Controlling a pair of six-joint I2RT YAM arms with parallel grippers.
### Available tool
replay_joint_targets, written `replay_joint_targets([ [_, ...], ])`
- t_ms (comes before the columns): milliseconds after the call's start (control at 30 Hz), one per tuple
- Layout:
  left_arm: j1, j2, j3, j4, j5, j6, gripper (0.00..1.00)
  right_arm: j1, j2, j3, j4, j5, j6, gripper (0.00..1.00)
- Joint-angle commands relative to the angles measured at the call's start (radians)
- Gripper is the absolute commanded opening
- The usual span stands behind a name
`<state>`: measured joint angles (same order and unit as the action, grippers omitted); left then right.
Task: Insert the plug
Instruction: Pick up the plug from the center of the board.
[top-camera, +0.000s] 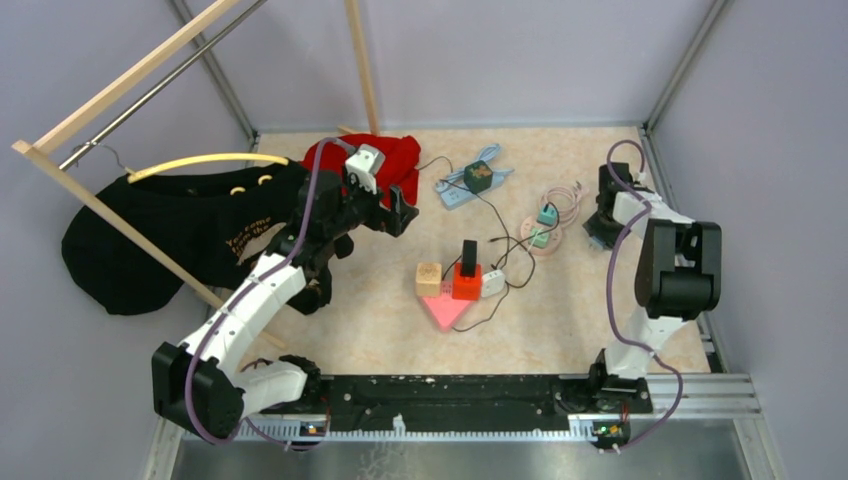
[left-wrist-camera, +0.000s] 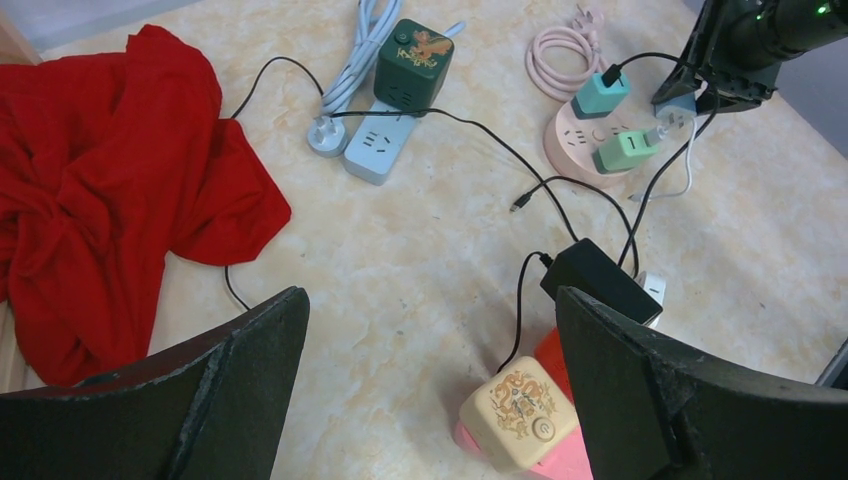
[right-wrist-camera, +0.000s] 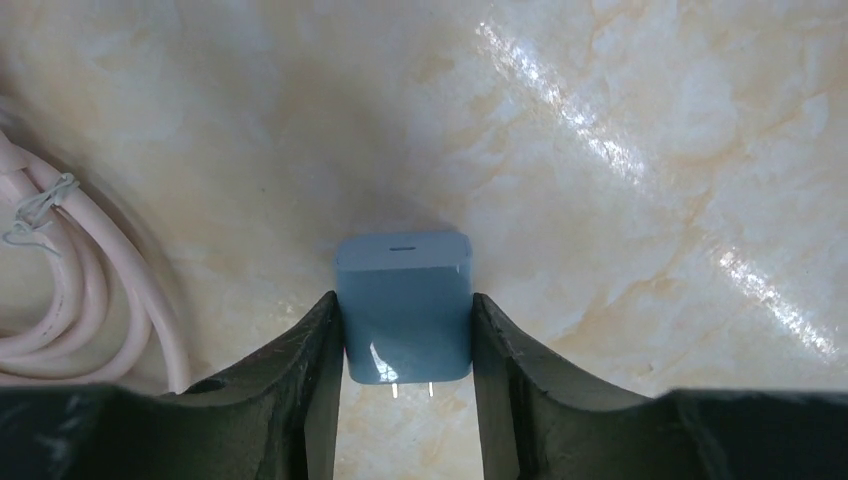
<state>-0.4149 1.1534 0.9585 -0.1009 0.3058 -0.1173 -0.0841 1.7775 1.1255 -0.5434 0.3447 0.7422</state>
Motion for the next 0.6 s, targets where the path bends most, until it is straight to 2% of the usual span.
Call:
replay_joint_targets([
  [0,0.001,-0.026,-0.012,0.055,0.024,-0.049,0.99,-0.01,-0.039,0.002,0.029,0.038,-0.062,0.24],
  [133,0.001,0.006,-0.011,0.088,0.067,-0.121,0.99,-0.009,-0.126,0.044,-0.006,-0.002,-0.118,0.21],
  [267,0.001,0.048,0.018,0.151,0.2,-0.155,0.96,0.004,-0.252,0.084,-0.036,-0.098,-0.131,0.21],
  [433,0.001,0.075,0.068,0.126,0.21,-0.194,0.95,0.024,-0.405,0.073,0.0,-0.261,-0.086,0.22],
  [567,0.001,0.072,0.06,0.171,0.251,-0.23,0.95,0.092,-0.478,0.058,0.075,-0.389,-0.045,0.24],
])
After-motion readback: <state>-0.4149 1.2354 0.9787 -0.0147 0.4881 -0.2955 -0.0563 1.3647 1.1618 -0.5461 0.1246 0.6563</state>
